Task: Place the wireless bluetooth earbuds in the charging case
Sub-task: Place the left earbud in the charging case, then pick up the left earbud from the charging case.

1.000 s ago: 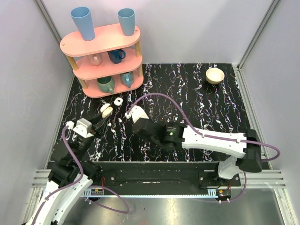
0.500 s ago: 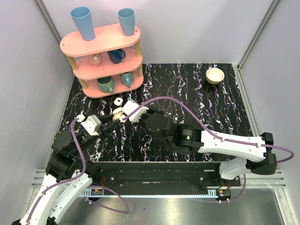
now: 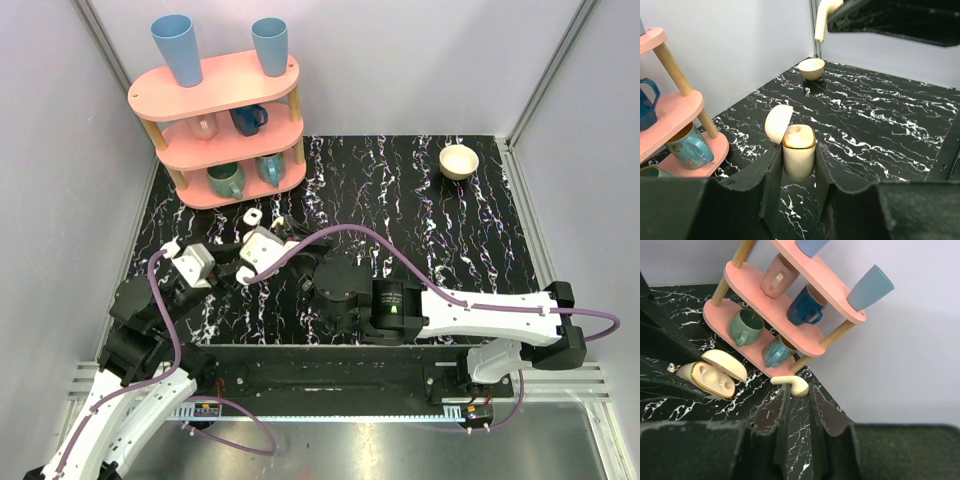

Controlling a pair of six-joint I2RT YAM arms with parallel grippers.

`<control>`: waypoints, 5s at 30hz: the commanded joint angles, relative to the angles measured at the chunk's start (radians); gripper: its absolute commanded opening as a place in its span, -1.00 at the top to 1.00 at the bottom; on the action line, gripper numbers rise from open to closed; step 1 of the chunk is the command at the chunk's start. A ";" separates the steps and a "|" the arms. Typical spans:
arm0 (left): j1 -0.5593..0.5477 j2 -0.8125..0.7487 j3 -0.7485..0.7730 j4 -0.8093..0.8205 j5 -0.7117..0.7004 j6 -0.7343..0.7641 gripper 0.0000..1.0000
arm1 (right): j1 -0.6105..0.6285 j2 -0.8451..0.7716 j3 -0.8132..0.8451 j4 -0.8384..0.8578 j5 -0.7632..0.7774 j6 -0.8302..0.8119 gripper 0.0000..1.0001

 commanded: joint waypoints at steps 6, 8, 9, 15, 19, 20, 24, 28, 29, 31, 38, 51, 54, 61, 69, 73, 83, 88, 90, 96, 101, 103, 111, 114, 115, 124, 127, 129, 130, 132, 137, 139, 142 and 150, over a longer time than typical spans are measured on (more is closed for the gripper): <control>0.004 0.002 0.011 0.149 0.005 -0.075 1.00 | 0.036 0.030 0.028 -0.001 -0.044 0.112 0.76; 0.004 0.003 0.013 0.149 0.003 -0.078 1.00 | 0.035 0.030 0.025 -0.004 -0.059 0.120 0.76; 0.004 0.003 0.011 0.151 0.003 -0.080 1.00 | 0.035 0.030 0.025 -0.002 -0.060 0.126 0.76; 0.004 0.014 0.013 0.151 0.017 -0.084 1.00 | 0.035 0.037 0.017 -0.005 -0.080 0.135 0.76; 0.004 0.023 0.016 0.151 0.024 -0.084 1.00 | 0.036 0.047 0.018 -0.044 -0.088 0.144 0.77; 0.004 0.023 0.019 0.152 0.024 -0.084 1.00 | 0.036 0.056 0.020 -0.048 -0.091 0.147 0.77; 0.004 0.026 0.020 0.160 0.029 -0.087 1.00 | 0.035 0.070 0.029 -0.056 -0.096 0.150 0.77; 0.004 0.025 0.019 0.158 0.034 -0.084 1.00 | 0.036 0.080 0.031 -0.044 -0.097 0.146 0.78; 0.006 0.022 0.017 0.158 0.037 -0.084 1.00 | 0.035 0.081 0.031 -0.041 -0.094 0.146 0.78; 0.004 0.019 0.016 0.151 0.035 -0.083 1.00 | 0.036 0.078 0.029 -0.027 -0.085 0.143 0.79; 0.004 0.012 0.008 0.143 0.032 -0.080 1.00 | 0.036 0.060 0.009 0.034 -0.057 0.101 0.81; 0.004 0.018 0.017 0.154 0.055 -0.080 1.00 | 0.028 0.083 -0.002 0.079 -0.039 0.066 0.81; 0.004 0.012 0.016 0.157 0.061 -0.084 1.00 | 0.028 0.103 0.003 0.065 -0.036 0.069 0.82; 0.004 -0.005 0.013 0.161 0.049 -0.087 1.00 | 0.028 0.110 -0.003 0.045 -0.045 0.097 0.84; 0.006 -0.006 0.011 0.169 0.043 -0.086 1.00 | 0.027 0.089 -0.014 0.010 -0.074 0.106 0.82; 0.004 0.000 0.010 0.184 0.037 -0.092 1.00 | 0.028 0.078 -0.011 -0.039 -0.126 0.123 0.77; 0.006 0.018 0.020 0.212 0.014 -0.092 1.00 | 0.027 0.053 0.003 -0.096 -0.194 0.094 0.55; 0.004 0.017 0.011 0.256 0.011 -0.095 1.00 | 0.027 0.038 0.005 -0.114 -0.215 0.107 0.46; 0.004 0.017 0.010 0.259 0.014 -0.095 1.00 | 0.027 0.035 0.005 -0.113 -0.223 0.103 0.43; 0.004 0.012 0.003 0.266 0.012 -0.119 1.00 | 0.027 0.021 0.012 -0.116 -0.235 0.094 0.27; 0.004 0.012 0.000 0.275 0.015 -0.126 1.00 | 0.021 0.023 0.023 -0.096 -0.209 0.092 0.23; 0.004 0.014 -0.001 0.279 0.021 -0.129 1.00 | 0.013 0.026 0.023 -0.082 -0.206 0.089 0.24; 0.004 0.008 -0.003 0.267 0.012 -0.121 1.00 | 0.007 -0.055 -0.025 0.025 -0.165 0.123 0.10; 0.006 0.011 -0.006 0.276 0.006 -0.126 1.00 | 0.007 -0.092 -0.032 0.024 -0.174 0.167 0.00; 0.004 0.014 -0.007 0.279 0.006 -0.127 1.00 | 0.004 -0.115 -0.035 0.024 -0.175 0.182 -0.02; 0.004 0.015 -0.007 0.289 0.008 -0.129 1.00 | -0.204 -0.232 0.026 -0.219 -0.551 0.725 -0.01; 0.004 0.011 -0.007 0.290 0.001 -0.129 1.00 | -0.295 -0.232 0.023 -0.225 -0.757 0.928 -0.01; 0.004 0.009 -0.010 0.301 0.000 -0.133 1.00 | -0.304 -0.218 0.023 -0.219 -0.773 1.011 -0.02; 0.004 0.011 -0.012 0.305 0.001 -0.135 1.00 | -0.307 -0.207 0.011 -0.207 -0.793 1.025 -0.05; 0.004 0.014 -0.010 0.310 0.004 -0.140 1.00 | -0.312 -0.192 0.000 -0.170 -0.823 1.080 -0.04; 0.004 0.017 -0.009 0.309 0.009 -0.141 1.00 | -0.312 -0.187 -0.054 -0.092 -0.801 1.135 -0.08; 0.004 0.015 -0.010 0.309 0.009 -0.143 1.00 | -0.329 -0.192 -0.066 -0.076 -0.772 1.167 -0.08; 0.004 0.014 -0.010 0.312 0.009 -0.146 1.00 | -0.352 -0.190 -0.067 -0.070 -0.780 1.196 -0.12; 0.004 0.023 -0.013 0.325 0.017 -0.149 1.00 | -0.406 -0.146 -0.072 -0.021 -0.909 1.276 -0.01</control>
